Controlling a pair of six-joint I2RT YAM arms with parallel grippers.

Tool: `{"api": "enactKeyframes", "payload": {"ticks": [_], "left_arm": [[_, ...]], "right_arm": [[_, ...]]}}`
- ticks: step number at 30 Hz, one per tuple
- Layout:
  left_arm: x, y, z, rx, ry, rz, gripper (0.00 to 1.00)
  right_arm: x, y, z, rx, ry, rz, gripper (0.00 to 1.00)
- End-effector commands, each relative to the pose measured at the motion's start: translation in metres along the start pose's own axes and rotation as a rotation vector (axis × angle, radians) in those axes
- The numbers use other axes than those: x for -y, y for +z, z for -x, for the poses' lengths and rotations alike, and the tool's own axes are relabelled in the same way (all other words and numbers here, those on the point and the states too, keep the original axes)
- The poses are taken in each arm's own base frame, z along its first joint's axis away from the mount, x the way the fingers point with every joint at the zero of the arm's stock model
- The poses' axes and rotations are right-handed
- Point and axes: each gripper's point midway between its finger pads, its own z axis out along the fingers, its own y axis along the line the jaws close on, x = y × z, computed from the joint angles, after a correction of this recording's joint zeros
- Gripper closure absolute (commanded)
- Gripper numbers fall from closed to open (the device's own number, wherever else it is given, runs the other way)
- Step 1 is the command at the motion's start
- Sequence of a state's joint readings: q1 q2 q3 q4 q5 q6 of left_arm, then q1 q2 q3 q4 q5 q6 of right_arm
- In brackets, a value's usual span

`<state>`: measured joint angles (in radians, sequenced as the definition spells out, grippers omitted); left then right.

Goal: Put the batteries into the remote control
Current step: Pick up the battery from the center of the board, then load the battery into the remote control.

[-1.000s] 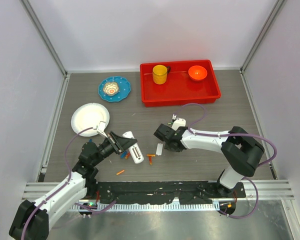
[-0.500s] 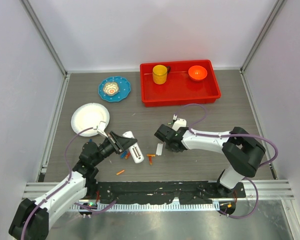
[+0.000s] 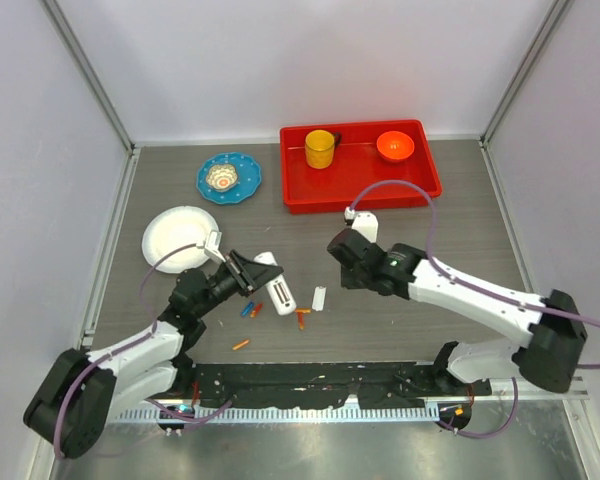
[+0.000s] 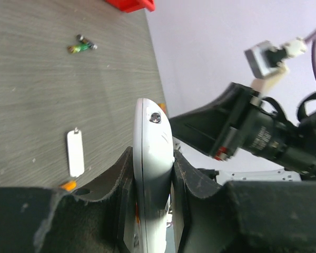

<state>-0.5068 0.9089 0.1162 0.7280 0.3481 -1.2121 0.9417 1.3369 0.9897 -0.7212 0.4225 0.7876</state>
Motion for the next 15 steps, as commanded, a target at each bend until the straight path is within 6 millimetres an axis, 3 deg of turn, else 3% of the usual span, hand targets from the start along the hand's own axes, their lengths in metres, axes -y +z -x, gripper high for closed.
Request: {"api": "enactKeyframes", "payload": {"ticks": [1, 3, 5, 6, 15], "left_arm": [[0.053, 0.015, 0.023, 0.054, 0.029, -0.205, 1.0], [0.066, 0.016, 0.025, 0.06, 0.036, -0.272, 1.0], [0.064, 0.022, 0.023, 0.054, 0.026, -0.288, 1.0], [0.077, 0.02, 0.026, 0.076, 0.043, -0.353, 1.0], [0.096, 0.04, 0.003, 0.022, 0.085, -0.457, 1.0]], "right_arm": [[-0.02, -0.052, 0.016, 0.021, -0.164, 0.23, 0.99], [-0.035, -0.074, 0.017, 0.015, -0.2, 0.352, 0.99], [-0.047, -0.089, 0.01, -0.027, -0.245, 0.457, 0.99], [-0.052, -0.097, 0.01, -0.037, -0.26, 0.491, 0.99], [-0.074, -0.126, 0.005, -0.152, -0.382, 0.593, 0.99]]}}
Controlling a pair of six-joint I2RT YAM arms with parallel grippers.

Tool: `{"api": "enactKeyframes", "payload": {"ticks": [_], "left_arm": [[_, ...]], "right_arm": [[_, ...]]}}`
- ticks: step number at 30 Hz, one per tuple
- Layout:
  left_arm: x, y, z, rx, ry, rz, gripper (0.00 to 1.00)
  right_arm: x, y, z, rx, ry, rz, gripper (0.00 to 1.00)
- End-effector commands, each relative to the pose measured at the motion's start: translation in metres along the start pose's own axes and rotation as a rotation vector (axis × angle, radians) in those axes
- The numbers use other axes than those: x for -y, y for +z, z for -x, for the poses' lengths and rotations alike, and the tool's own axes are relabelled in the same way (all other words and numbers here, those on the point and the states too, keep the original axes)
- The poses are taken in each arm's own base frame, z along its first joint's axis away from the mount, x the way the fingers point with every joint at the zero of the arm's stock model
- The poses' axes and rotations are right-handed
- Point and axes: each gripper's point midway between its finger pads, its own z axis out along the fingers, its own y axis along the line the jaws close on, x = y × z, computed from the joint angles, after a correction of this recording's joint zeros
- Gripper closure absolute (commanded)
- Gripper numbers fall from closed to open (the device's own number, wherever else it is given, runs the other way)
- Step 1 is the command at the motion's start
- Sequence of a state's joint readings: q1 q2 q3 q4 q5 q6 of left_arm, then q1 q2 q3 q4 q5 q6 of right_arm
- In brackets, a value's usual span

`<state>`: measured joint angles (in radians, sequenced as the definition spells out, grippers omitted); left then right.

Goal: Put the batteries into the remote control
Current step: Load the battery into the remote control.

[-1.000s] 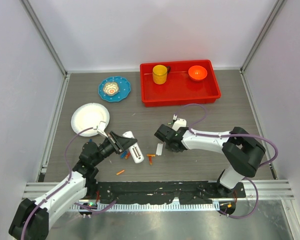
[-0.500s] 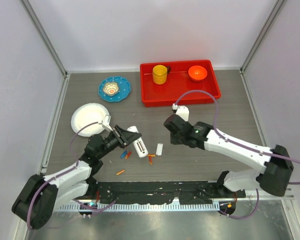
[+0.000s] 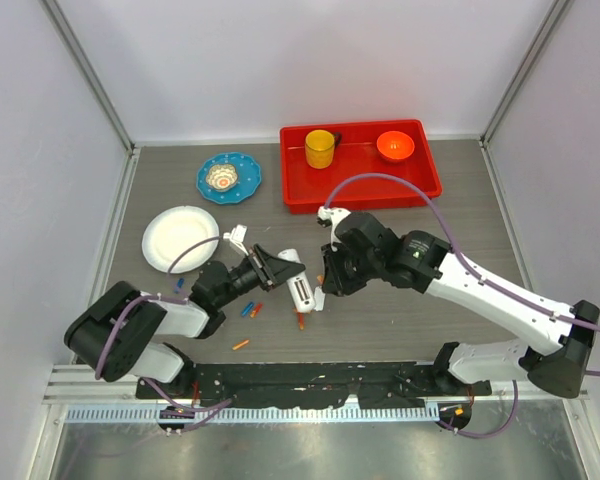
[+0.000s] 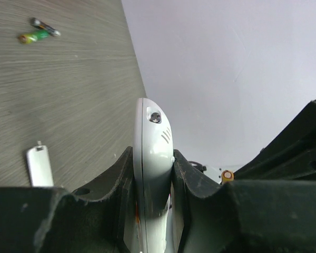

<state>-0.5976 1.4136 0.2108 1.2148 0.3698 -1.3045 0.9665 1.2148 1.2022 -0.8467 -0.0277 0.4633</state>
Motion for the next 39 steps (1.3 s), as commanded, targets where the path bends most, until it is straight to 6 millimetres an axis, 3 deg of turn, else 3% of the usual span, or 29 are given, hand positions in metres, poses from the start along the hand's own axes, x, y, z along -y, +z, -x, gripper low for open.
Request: {"api": "enactKeyframes", "payload": {"ticks": [1, 12, 31, 39], "left_arm": [[0.09, 0.0, 0.015, 0.082, 0.172, -0.352, 1.0], [0.092, -0.008, 0.015, 0.101, 0.189, -0.358, 1.0], [0.097, -0.013, 0.017, 0.114, 0.147, -0.365, 1.0], [0.096, -0.012, 0.017, 0.115, 0.141, -0.363, 1.0]], "right_arm": [[-0.023, -0.01, 0.001, -0.063, -0.083, 0.099, 0.99], [-0.046, 0.013, -0.005, -0.137, -0.087, 0.152, 0.99], [-0.039, 0.035, 0.016, -0.022, -0.011, 0.074, 0.99], [-0.04, 0.044, 0.01, -0.046, -0.003, 0.082, 0.99]]}}
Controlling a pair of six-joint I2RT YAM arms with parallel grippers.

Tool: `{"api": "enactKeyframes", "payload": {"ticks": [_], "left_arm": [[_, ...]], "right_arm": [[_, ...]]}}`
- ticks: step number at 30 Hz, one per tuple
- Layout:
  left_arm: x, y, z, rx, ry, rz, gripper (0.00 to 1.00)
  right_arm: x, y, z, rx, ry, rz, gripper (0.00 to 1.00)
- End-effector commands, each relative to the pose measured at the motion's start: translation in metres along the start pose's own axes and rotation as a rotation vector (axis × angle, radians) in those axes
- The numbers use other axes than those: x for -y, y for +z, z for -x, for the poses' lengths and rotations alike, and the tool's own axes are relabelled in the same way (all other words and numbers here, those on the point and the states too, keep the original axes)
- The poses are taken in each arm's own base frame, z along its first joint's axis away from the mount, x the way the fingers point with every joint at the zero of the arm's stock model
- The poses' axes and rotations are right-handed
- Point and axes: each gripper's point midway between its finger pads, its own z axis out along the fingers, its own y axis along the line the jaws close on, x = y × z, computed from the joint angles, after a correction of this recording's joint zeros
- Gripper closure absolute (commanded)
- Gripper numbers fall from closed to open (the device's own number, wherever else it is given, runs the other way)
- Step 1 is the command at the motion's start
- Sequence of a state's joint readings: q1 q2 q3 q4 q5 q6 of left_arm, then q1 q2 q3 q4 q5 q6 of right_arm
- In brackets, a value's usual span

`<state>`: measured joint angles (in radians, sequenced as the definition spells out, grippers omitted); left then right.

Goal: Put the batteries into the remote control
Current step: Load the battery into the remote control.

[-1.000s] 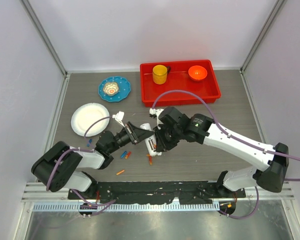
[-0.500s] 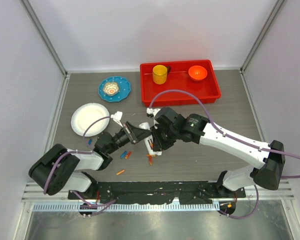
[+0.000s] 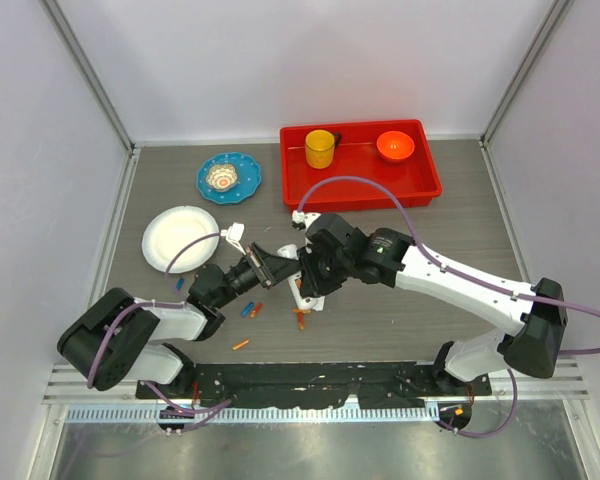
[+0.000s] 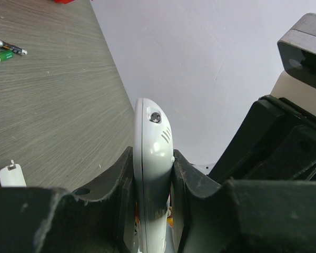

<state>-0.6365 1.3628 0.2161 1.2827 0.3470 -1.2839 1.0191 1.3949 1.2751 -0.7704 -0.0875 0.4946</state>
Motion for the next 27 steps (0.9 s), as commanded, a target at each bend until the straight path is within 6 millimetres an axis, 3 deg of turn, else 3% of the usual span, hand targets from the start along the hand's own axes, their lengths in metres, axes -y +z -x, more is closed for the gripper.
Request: {"api": "enactKeyframes", "payload": {"ticks": [1, 19, 27], "left_arm": [[0.06, -0.005, 0.021, 0.096, 0.08, -0.24, 1.0], [0.062, -0.002, 0.021, 0.093, 0.074, -0.246, 1.0], [0.072, 0.0, 0.007, 0.049, 0.057, -0.276, 1.0]], "right_arm": [[-0.005, 0.003, 0.006, 0.028, 0.003, 0.017, 0.99], [0.0, 0.007, 0.002, 0.019, 0.011, -0.008, 0.99], [0.003, 0.012, 0.009, 0.038, 0.011, -0.031, 0.99]]}}
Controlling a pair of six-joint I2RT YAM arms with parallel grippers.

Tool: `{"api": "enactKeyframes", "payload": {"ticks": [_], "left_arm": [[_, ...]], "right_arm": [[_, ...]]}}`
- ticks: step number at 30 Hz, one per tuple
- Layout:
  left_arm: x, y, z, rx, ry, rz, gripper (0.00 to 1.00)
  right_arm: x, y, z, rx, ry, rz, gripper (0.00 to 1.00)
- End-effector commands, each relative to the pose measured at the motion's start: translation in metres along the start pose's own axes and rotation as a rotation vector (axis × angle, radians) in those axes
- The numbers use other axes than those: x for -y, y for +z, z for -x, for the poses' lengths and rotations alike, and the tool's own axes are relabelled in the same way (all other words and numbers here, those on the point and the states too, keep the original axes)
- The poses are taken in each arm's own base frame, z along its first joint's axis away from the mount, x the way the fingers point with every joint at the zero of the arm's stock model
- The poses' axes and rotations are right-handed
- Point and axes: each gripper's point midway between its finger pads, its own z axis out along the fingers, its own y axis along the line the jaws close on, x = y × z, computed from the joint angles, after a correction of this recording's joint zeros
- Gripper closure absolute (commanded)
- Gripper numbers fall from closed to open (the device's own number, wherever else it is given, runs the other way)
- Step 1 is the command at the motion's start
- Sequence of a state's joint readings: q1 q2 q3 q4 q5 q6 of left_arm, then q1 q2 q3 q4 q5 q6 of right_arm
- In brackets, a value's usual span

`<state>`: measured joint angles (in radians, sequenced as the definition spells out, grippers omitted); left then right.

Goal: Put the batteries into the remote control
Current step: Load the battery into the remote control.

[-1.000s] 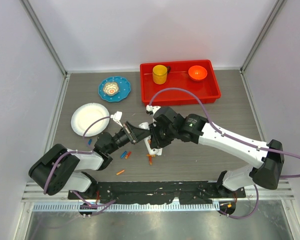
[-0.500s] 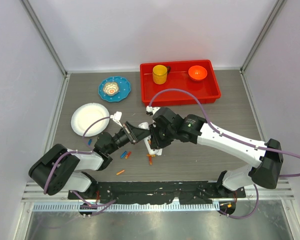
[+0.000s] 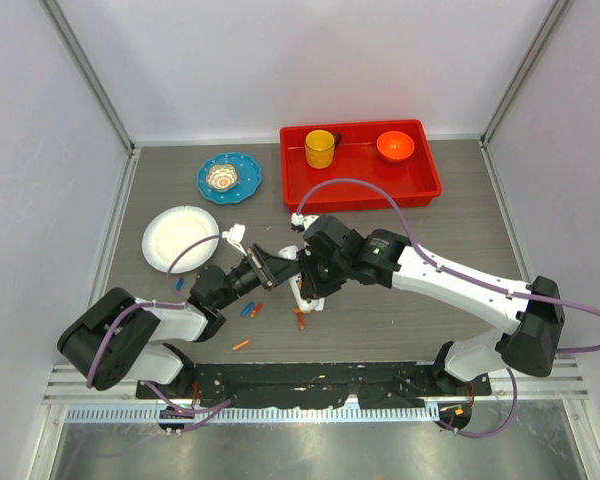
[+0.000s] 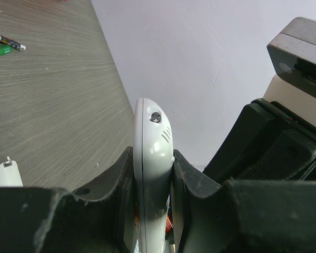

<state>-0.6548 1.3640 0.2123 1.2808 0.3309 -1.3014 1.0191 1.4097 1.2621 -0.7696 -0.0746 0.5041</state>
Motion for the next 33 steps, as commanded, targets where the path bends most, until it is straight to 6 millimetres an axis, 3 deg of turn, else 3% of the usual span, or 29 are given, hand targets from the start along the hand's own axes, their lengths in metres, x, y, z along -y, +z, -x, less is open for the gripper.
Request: {"api": "enactKeyframes", "payload": {"ticks": [1, 22, 33], "left_arm": [[0.075, 0.0, 0.008, 0.045, 0.078, -0.289, 1.0], [0.091, 0.002, -0.004, 0.043, 0.055, -0.325, 1.0], [0.088, 0.003, -0.006, 0.061, 0.041, -0.308, 1.0]], "right_arm": [[-0.003, 0.006, 0.015, 0.057, 0.001, -0.01, 0.99], [-0.003, 0.014, 0.037, 0.18, 0.112, -0.022, 0.99], [-0.01, 0.02, 0.053, 0.248, 0.211, 0.008, 0.99]]}}
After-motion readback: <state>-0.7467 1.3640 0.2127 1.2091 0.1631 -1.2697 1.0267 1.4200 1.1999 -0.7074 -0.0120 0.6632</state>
